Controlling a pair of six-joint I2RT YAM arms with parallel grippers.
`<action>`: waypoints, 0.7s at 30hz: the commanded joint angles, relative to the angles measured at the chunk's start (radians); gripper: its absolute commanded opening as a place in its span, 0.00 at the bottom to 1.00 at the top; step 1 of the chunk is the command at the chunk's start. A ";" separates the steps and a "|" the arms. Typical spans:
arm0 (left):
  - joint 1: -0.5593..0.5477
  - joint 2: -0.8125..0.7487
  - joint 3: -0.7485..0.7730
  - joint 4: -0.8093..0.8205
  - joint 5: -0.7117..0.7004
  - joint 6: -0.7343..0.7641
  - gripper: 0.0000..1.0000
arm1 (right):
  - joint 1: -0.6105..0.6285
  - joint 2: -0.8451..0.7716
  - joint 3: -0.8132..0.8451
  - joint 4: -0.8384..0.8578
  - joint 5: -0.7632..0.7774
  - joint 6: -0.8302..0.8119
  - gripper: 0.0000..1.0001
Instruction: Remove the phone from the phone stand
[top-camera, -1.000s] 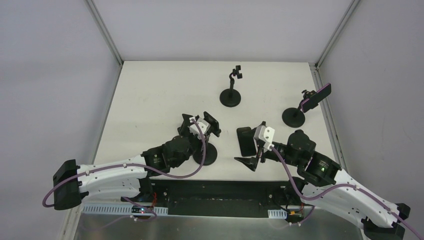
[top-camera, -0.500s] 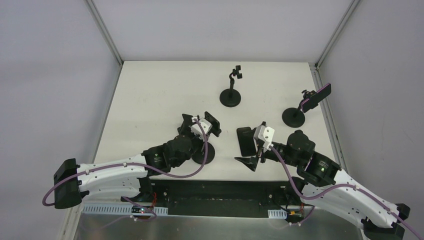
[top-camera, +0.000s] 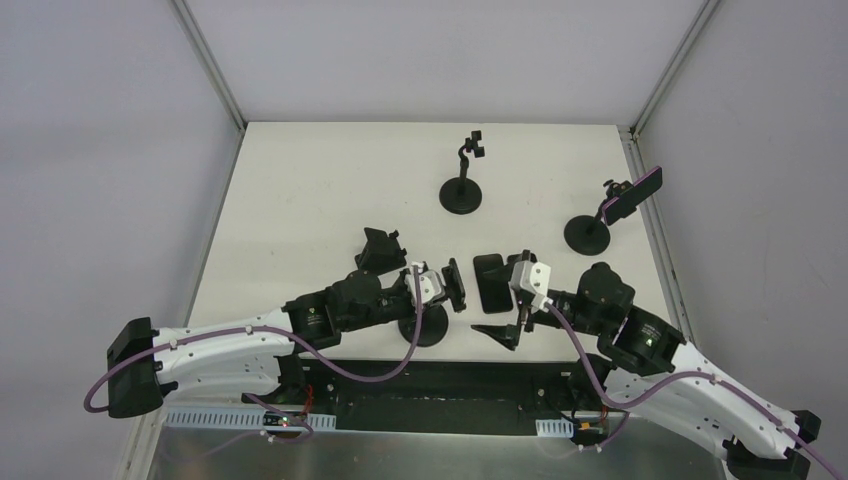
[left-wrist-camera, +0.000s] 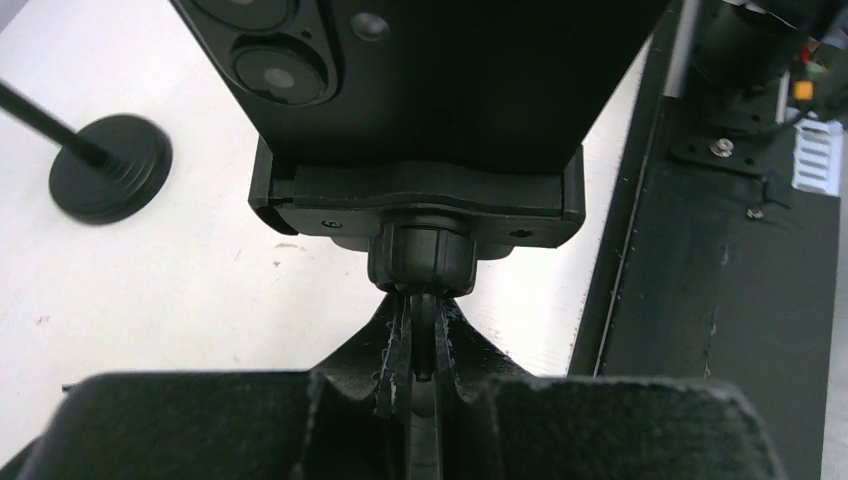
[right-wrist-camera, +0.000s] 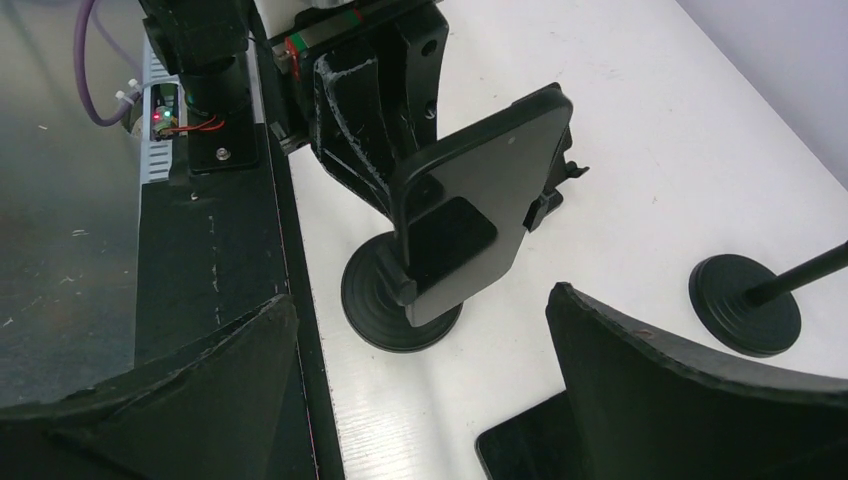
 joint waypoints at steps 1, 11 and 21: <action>-0.007 -0.021 -0.004 0.029 0.153 0.084 0.00 | -0.004 -0.021 -0.006 -0.003 -0.075 -0.028 0.99; -0.006 0.012 0.018 0.028 0.334 0.134 0.00 | -0.004 0.085 0.037 0.028 -0.195 0.010 0.99; -0.007 0.024 0.019 0.027 0.387 0.140 0.00 | -0.003 0.155 0.071 0.102 -0.236 0.063 0.99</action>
